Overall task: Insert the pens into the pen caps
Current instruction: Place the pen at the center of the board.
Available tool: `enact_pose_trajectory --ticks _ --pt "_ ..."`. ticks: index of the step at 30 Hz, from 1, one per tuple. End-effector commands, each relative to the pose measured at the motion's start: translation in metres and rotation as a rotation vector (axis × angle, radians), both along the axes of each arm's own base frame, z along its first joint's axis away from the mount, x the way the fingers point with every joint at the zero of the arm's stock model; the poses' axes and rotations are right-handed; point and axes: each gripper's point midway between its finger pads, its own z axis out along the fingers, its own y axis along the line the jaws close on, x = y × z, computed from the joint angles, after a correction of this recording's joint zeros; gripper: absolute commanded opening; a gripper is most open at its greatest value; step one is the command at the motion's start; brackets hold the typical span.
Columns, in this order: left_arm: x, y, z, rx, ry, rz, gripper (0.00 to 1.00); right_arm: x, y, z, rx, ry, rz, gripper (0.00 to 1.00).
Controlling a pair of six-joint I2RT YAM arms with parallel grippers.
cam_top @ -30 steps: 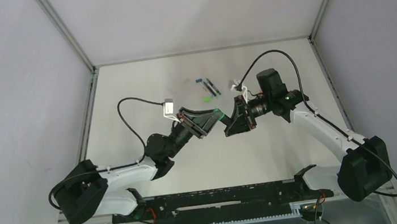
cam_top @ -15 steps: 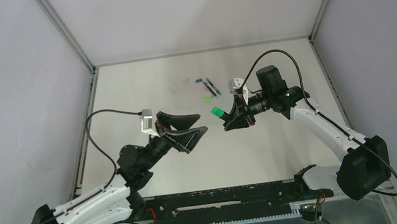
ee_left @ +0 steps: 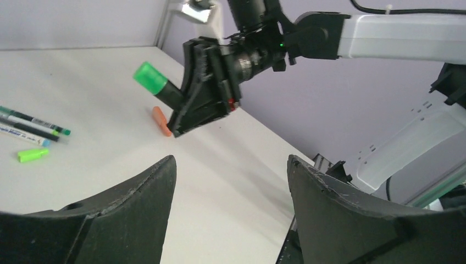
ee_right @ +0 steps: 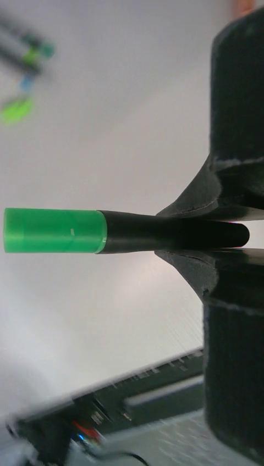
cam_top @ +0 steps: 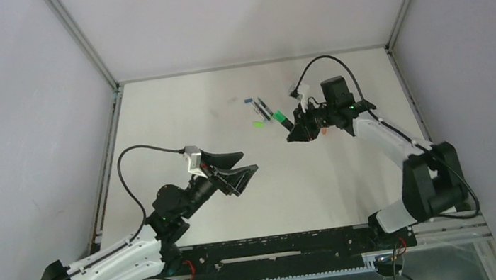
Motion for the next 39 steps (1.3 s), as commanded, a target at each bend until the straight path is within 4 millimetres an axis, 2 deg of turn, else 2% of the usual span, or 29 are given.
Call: enact_pose_trajectory --ticks 1,5,8,14,19,26,32,39 --pt "0.012 0.007 -0.012 0.017 0.003 0.075 0.78 0.081 -0.04 -0.033 -0.118 0.145 -0.541 0.0" --pt "0.014 0.012 -0.018 0.007 0.011 0.099 0.78 0.099 -0.061 -0.065 -0.168 0.296 -0.728 0.0" --pt "0.015 0.017 -0.021 0.0 0.014 0.118 0.78 0.111 -0.073 -0.083 -0.183 0.335 -0.819 0.0" --pt "0.017 0.024 -0.027 -0.018 0.022 0.151 0.8 0.132 -0.086 -0.108 -0.272 0.385 -0.922 0.01" --pt "0.016 0.025 -0.027 -0.035 0.028 0.148 0.8 0.136 -0.099 -0.131 -0.337 0.441 -0.974 0.03" --pt "0.015 0.028 -0.027 -0.058 0.033 0.155 0.8 0.14 -0.112 -0.144 -0.384 0.469 -1.042 0.06" --pt "0.014 0.028 -0.025 -0.068 0.037 0.15 0.79 0.141 -0.123 -0.146 -0.406 0.482 -1.093 0.21" --pt "0.013 0.029 -0.023 -0.084 0.04 0.145 0.8 0.139 -0.121 -0.141 -0.379 0.504 -1.078 0.3"
